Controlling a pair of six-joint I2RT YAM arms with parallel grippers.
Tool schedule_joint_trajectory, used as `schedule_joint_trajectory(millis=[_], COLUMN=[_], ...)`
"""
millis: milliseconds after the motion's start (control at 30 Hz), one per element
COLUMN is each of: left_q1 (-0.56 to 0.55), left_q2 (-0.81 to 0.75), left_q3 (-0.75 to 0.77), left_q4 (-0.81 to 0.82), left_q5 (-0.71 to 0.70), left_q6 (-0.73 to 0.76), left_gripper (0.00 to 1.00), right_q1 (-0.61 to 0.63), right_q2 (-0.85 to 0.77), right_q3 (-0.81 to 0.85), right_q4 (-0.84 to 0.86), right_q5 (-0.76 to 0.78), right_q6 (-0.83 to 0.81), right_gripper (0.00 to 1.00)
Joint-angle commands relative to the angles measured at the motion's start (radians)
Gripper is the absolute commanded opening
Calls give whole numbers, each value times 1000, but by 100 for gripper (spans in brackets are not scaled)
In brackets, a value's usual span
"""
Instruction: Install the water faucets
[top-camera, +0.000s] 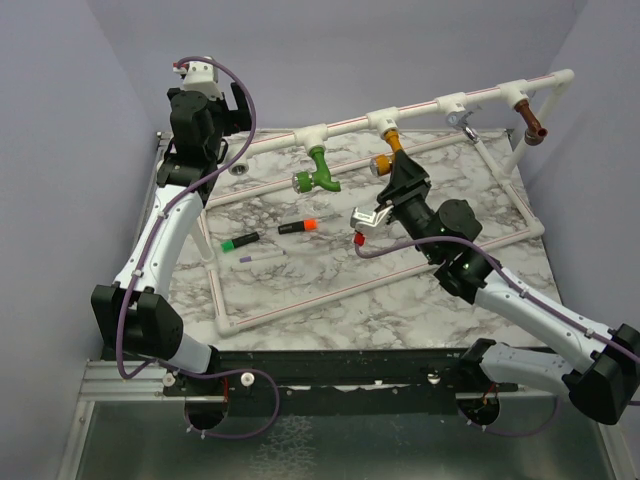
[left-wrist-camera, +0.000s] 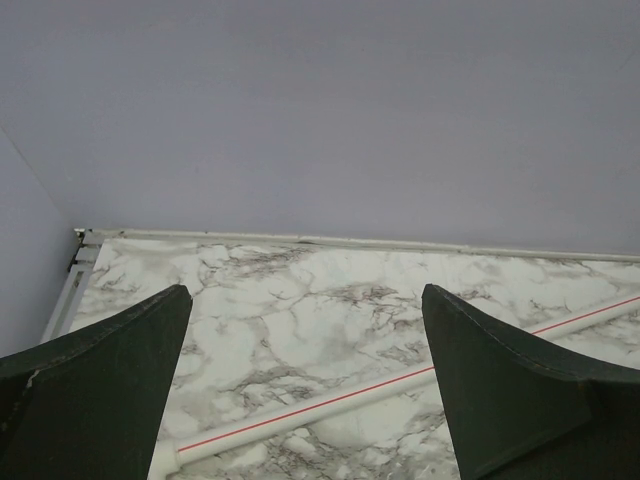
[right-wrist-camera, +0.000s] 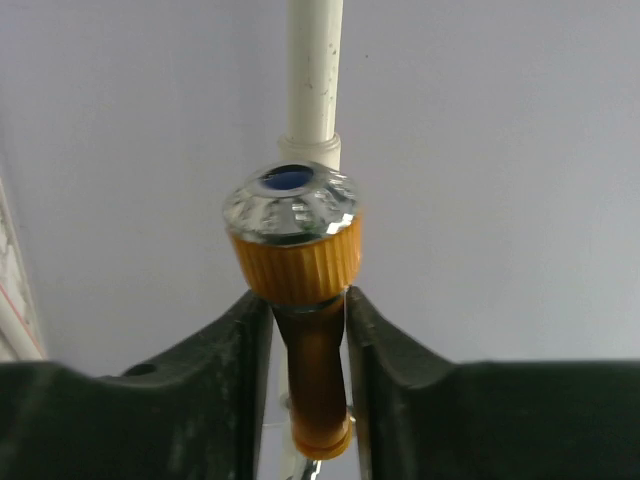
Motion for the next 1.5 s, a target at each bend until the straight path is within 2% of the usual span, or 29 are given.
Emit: schedule_joint_trajectory(millis=[0, 100, 133, 167, 367, 500, 800, 967, 1100, 1467], left_q1=[-24, -23, -23, -24, -23, -22, -22, -22, -21, -21], left_q2=[95, 95, 96, 95, 96, 95, 95, 96, 93, 90], left_q3=[-74, -74, -74, -74, -74, -74, -74, -74, -74, -74], left_q4=[-179, -179, -179, -179, -179, -179, -178, -179, -178, -177], left_q5=[32, 32, 32, 33, 34, 34, 38, 43, 43, 49], left_q6=[-4, -4, -4, -5, -4, -4, -6, -6, -6, -8], left_gripper=[99, 99, 99, 99, 99, 99, 99, 99, 99, 99], right_q1=[10, 10, 11, 12, 11, 12, 13, 12, 12, 12], right_q2=[2, 5, 6, 8, 10, 10, -4, 3, -12, -19], right_q3=[-7, -7, -7, -7, -2, 6, 43, 77, 62, 42], right_q4=[54, 54, 56, 60, 75, 101, 153, 148, 203, 221], right_q5=[11, 14, 14, 13, -10, -14, -7, 73, 120, 237], right_q6=[24, 58, 70, 86, 246, 423, 966, 1276, 1466, 1985], right_gripper=[31, 7, 1, 0, 1, 1, 0, 0, 0, 0])
